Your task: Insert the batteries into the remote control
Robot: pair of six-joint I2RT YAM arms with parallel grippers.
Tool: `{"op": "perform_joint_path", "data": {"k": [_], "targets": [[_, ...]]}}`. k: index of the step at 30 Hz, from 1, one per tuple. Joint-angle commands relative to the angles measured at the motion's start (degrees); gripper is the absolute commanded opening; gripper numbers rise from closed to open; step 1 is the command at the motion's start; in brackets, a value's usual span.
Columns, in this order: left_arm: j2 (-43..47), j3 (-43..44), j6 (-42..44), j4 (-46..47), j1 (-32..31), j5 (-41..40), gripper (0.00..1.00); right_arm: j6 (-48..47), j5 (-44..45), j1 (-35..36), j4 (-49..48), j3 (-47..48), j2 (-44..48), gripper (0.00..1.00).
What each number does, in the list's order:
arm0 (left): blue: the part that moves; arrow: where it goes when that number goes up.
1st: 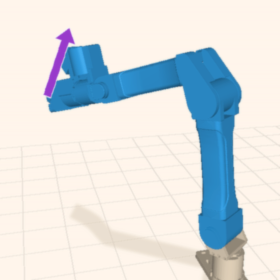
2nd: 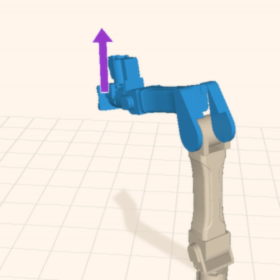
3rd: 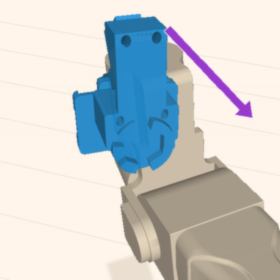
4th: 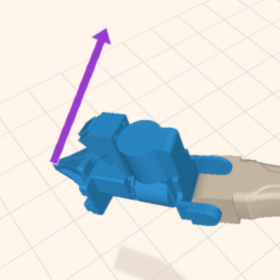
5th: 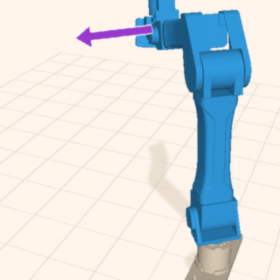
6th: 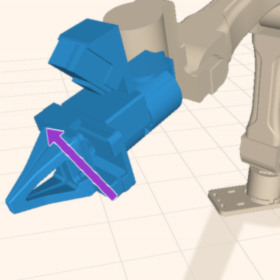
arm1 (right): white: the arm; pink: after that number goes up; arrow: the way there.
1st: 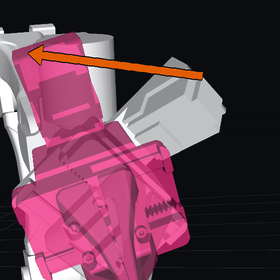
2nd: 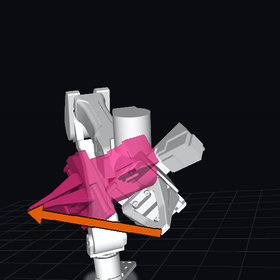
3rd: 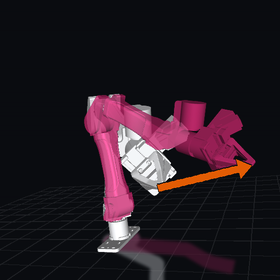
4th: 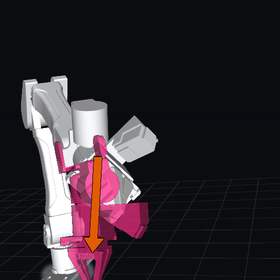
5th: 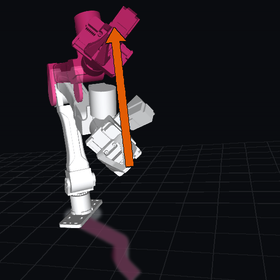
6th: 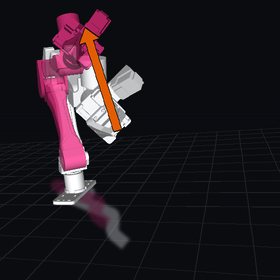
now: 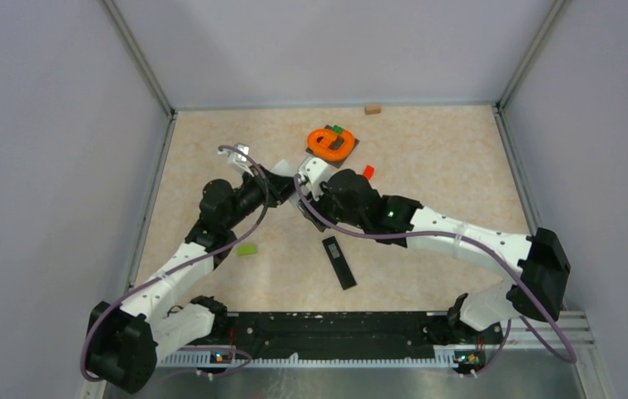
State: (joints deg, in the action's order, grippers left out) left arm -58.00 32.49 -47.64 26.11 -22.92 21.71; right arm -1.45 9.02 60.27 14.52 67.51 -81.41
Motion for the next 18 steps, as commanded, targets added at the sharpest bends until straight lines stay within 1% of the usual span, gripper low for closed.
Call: {"op": "perform_joint_path", "data": {"k": [1,9,15,18], "targets": [[2.15,0.14,0.01,3.87,-0.37,1.09,0.0,-0.11,-2.54,0.64,-1.0,3.36,-1.01,0.4],[2.36,0.45,0.42,3.38,-0.37,1.1,0.0,-0.11,-3.18,0.71,-0.79,3.3,-1.16,0.41],[2.63,0.36,0.83,3.34,-0.37,1.96,0.0,1.01,-0.19,0.63,1.59,5.45,-2.99,0.41],[2.48,0.19,0.5,3.79,-0.37,2.96,0.0,3.73,0.71,0.6,2.96,7.31,-4.31,0.41]]}}
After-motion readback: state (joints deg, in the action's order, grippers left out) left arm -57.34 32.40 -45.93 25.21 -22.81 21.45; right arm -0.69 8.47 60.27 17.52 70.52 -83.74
